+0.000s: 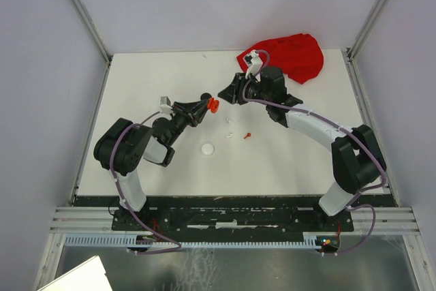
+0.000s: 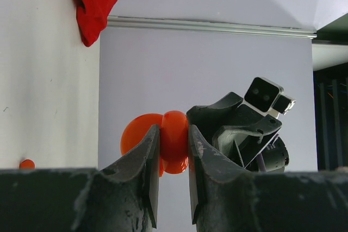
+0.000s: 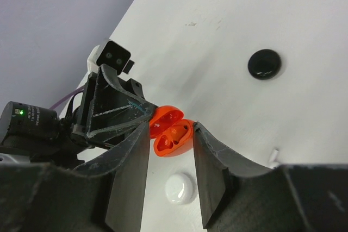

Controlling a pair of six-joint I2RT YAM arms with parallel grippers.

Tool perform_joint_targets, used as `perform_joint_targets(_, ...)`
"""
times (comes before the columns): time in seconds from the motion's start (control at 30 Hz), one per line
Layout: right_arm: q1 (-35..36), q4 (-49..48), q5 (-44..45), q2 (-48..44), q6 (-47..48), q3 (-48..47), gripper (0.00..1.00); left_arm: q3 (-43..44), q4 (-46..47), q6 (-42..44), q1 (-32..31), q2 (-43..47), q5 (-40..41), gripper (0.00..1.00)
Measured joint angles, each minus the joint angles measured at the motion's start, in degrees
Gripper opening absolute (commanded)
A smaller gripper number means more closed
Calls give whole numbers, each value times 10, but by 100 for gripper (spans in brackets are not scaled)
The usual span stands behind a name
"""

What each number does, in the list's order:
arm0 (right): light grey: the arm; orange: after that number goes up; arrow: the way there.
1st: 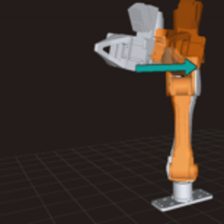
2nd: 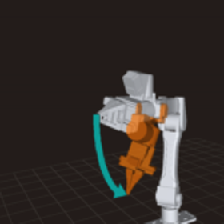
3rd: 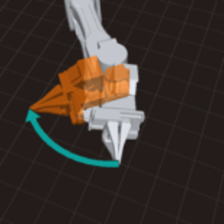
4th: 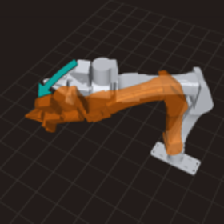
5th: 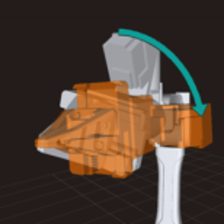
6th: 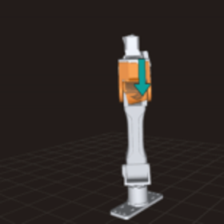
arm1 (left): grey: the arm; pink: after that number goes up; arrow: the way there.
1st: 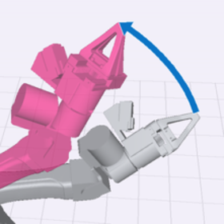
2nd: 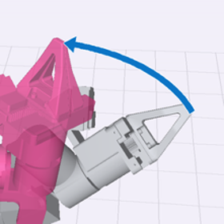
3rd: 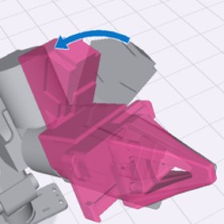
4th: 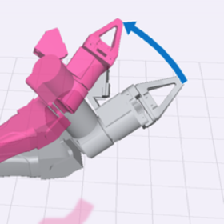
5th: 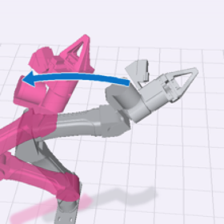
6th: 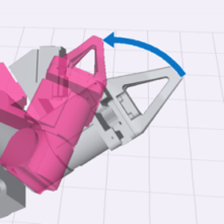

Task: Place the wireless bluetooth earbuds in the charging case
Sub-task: Place the earbud in the charging case, then pick up the earbud from the center of the board.

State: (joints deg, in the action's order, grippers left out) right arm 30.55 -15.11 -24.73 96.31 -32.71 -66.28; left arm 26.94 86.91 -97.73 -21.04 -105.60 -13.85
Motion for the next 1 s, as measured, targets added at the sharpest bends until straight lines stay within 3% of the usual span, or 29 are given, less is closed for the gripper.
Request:
perform_joint_targets(0.37,-6,106,81,-48,72,0,56,-1,0,0,0,0,2,3)
perform_joint_targets(0.6,-6,322,231,-45,90,-49,57,-12,2,-1,9,0,2,3)
perform_joint_targets(1.0,-6,471,315,-6,89,-34,59,-34,2,-9,19,-7,2,3)
